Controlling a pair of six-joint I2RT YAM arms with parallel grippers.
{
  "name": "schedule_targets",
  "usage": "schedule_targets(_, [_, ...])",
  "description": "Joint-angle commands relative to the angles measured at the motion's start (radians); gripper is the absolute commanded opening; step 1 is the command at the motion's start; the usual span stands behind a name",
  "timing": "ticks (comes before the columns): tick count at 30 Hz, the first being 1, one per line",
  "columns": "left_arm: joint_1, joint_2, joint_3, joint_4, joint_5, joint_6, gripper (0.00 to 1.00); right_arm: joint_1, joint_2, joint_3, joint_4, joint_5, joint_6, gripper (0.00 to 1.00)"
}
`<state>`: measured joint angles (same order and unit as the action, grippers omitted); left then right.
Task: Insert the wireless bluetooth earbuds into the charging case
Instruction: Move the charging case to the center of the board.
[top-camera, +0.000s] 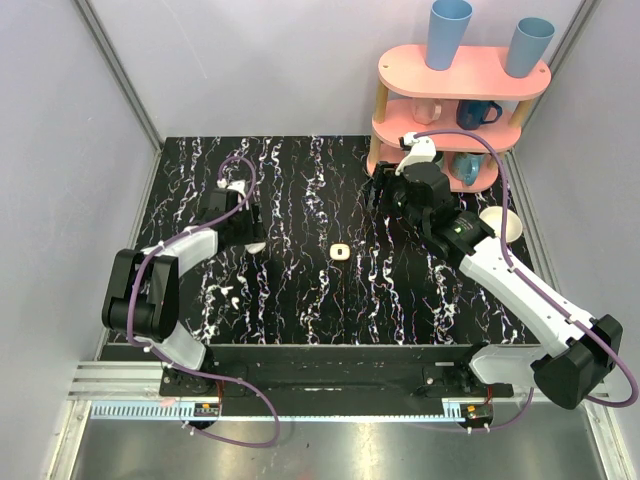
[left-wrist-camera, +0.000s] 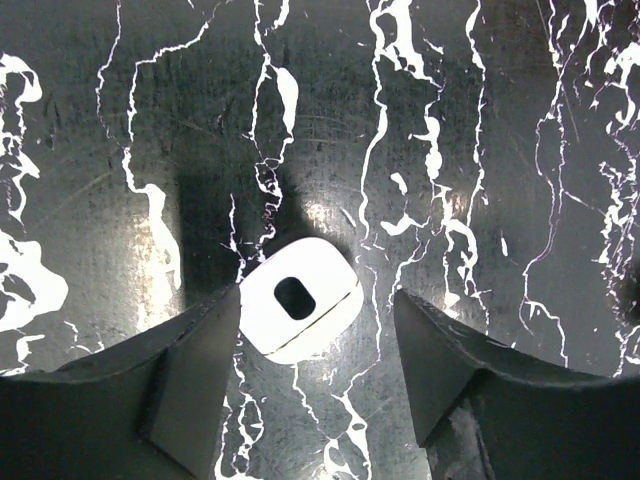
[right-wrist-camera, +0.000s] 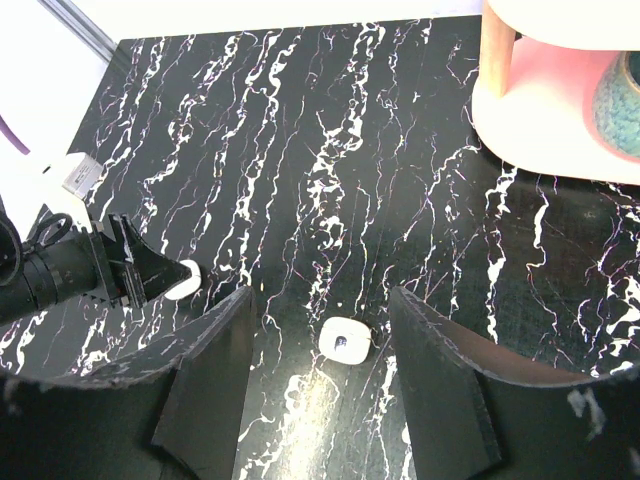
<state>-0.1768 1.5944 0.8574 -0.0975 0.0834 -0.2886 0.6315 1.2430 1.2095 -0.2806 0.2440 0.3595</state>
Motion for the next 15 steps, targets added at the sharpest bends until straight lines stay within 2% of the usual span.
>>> schedule_targets(1, [0.005,0.018,0.055,-0.100,0.026,0.066,0.67,-0.012,0.009,0.024,0.041,-0.018,-0.014,0.63])
schedule_targets(4, [0.005,0.013,0.042,-0.100,0.049,0.054,0.68,-0.016,0.009,0.027,0.046,-0.025,-0.021,0.63])
schedule_targets(6, [0.005,0.001,0.025,-0.087,0.052,0.054,0.74,-0.019,0.009,0.028,0.047,-0.031,-0.024,0.63])
schedule_targets(8, [0.005,0.006,0.035,-0.087,0.032,0.063,0.76,-0.023,0.007,0.027,0.046,-0.032,-0.024,0.63])
schedule_targets(12, [0.005,0.044,0.069,-0.110,0.085,0.066,0.77,-0.024,-0.002,0.018,0.047,-0.034,-0.016,0.63])
schedule_targets(15, [-0.003,0.027,0.040,-0.067,0.121,0.054,0.75,-0.026,-0.005,0.010,0.047,-0.034,-0.008,0.63])
